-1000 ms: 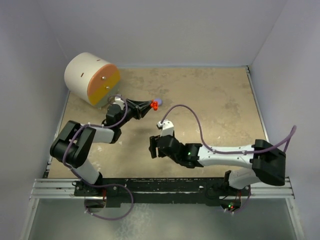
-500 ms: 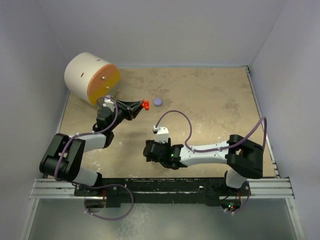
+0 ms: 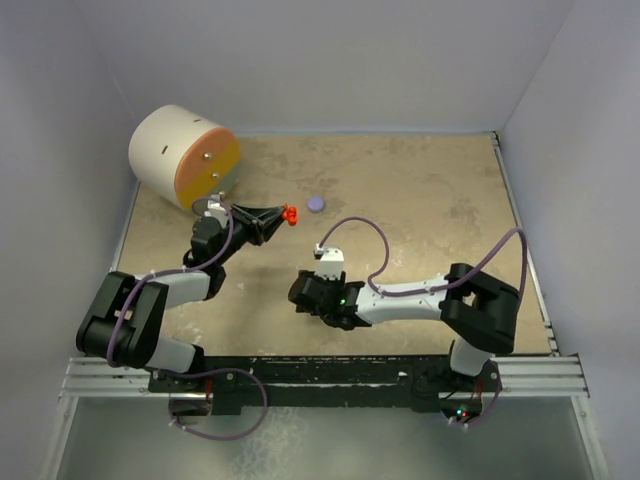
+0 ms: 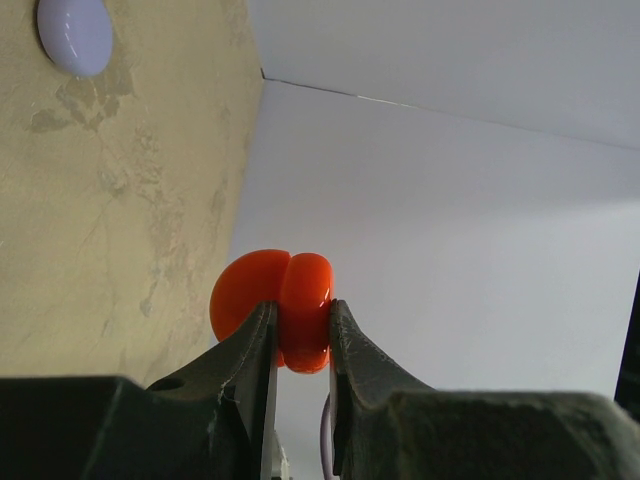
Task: Insert the wireless bluetooth earbuds into the charging case
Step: Pick up the earbud from the center of the board.
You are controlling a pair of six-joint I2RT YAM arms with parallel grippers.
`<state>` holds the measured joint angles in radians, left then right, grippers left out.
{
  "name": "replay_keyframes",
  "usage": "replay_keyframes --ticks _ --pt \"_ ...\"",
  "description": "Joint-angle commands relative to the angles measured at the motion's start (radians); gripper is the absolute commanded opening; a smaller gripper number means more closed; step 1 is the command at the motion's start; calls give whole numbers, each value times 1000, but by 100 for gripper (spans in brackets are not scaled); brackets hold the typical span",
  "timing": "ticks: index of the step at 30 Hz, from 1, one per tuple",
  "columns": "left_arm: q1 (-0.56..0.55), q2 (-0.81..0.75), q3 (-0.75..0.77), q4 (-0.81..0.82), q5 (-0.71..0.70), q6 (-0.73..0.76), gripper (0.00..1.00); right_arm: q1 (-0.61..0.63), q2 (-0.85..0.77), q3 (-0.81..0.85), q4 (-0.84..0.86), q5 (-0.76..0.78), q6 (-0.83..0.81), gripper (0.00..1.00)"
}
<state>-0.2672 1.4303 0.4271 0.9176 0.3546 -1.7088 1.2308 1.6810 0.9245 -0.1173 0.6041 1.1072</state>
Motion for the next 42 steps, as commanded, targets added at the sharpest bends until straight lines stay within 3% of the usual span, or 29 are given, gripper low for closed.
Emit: replay_keyframes --ticks 1,13,20,27,34,42 --pt "13 -34 -7 46 16 18 0 -27 37 -10 28 22 7 65" --pt "20 -32 -12 47 23 20 0 -80 46 -67 6 28 7 64" --pt "22 -30 -14 50 23 20 0 -92 23 -82 -97 47 64 63" --pt "22 -24 -18 62 22 17 0 -55 44 2 -186 118 29 62" --pt "24 -23 -16 64 26 14 0 -33 175 122 -265 124 30 63" --pt "32 -24 -22 67 33 14 0 -32 137 75 -296 80 72 63"
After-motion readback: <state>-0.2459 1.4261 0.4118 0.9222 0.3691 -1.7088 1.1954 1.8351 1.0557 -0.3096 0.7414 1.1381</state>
